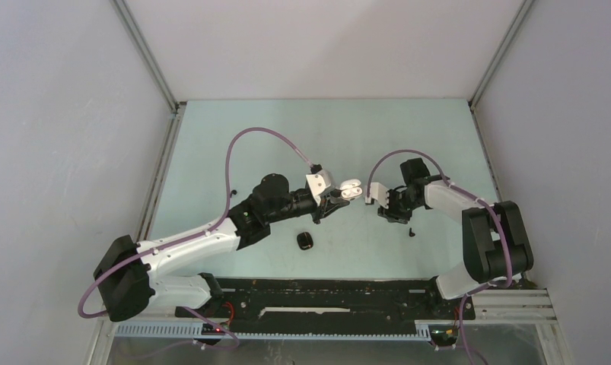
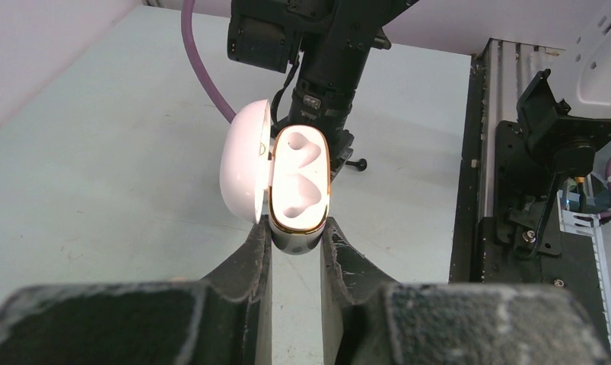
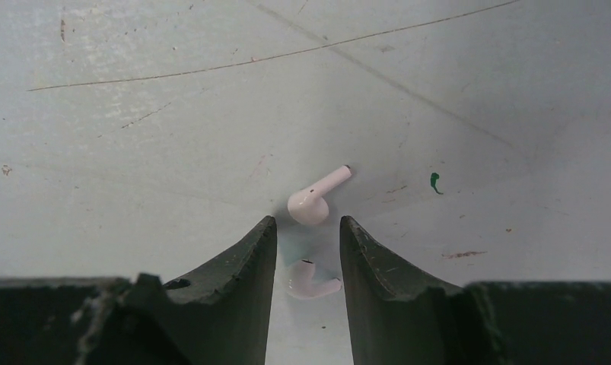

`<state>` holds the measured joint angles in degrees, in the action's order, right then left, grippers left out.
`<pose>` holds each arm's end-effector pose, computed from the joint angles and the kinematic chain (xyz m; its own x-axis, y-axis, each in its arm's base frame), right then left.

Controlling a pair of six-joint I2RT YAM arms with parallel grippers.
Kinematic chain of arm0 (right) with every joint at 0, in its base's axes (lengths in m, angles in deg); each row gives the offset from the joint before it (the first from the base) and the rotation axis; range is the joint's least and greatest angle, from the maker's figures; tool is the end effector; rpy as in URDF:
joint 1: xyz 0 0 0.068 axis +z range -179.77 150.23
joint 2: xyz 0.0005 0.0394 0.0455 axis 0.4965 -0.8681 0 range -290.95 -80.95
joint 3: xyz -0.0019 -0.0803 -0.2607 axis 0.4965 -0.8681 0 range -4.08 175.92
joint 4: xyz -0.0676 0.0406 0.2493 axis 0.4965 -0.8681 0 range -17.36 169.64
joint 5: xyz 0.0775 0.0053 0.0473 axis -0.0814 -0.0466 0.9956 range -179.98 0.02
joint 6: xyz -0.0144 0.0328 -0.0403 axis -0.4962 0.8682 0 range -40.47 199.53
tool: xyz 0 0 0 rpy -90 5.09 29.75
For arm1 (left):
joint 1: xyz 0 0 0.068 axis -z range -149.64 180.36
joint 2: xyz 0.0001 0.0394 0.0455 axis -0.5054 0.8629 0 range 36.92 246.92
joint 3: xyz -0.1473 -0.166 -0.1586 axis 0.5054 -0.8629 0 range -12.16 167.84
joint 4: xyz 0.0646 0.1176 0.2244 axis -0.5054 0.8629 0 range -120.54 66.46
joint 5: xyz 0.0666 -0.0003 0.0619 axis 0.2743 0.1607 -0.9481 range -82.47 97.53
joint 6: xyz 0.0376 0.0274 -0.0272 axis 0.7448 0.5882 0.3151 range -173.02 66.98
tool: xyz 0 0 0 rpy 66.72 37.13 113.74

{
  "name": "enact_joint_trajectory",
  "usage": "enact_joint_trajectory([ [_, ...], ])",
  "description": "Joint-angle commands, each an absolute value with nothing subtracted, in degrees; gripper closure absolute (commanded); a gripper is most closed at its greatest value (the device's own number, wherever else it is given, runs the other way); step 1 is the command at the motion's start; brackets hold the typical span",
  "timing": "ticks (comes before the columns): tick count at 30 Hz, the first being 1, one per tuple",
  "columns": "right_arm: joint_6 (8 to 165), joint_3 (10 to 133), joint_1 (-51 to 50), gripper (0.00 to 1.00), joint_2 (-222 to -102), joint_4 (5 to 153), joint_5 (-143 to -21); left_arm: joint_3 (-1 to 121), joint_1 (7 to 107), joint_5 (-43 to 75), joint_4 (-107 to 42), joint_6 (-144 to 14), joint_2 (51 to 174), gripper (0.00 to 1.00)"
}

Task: Insert the wireless bluetooth earbuds into the charging case
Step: Pick up the earbud from the center of the board.

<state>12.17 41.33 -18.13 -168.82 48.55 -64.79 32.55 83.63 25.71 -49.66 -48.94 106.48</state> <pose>0.2531 0.0677 0.1542 -0.0843 -0.8700 -0.4857 -0.9827 0.1533 -0.1040 0.1601 -0.2331 0.3015 0.0078 0.1027 -0.9947 0.9490 0.3129 0.0397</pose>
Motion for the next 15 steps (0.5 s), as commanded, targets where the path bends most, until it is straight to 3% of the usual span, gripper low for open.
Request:
enact_joint_trajectory([
  [1, 10.5, 41.4, -16.9, 0.61, -169.9, 49.2, -66.2, 32.6, 83.3, 25.5, -52.4, -48.1, 105.1, 1.00],
  [8, 11.0, 43.6, -15.6, 0.65, -172.0, 47.1, -66.7, 32.6, 83.3, 25.3, -52.4, -48.1, 105.2, 1.00],
  [15, 11.4, 45.2, -15.0, 0.83, -172.4, 44.4, -65.1, 32.7, 83.3, 25.1, -52.0, -47.8, 105.2, 1.00],
])
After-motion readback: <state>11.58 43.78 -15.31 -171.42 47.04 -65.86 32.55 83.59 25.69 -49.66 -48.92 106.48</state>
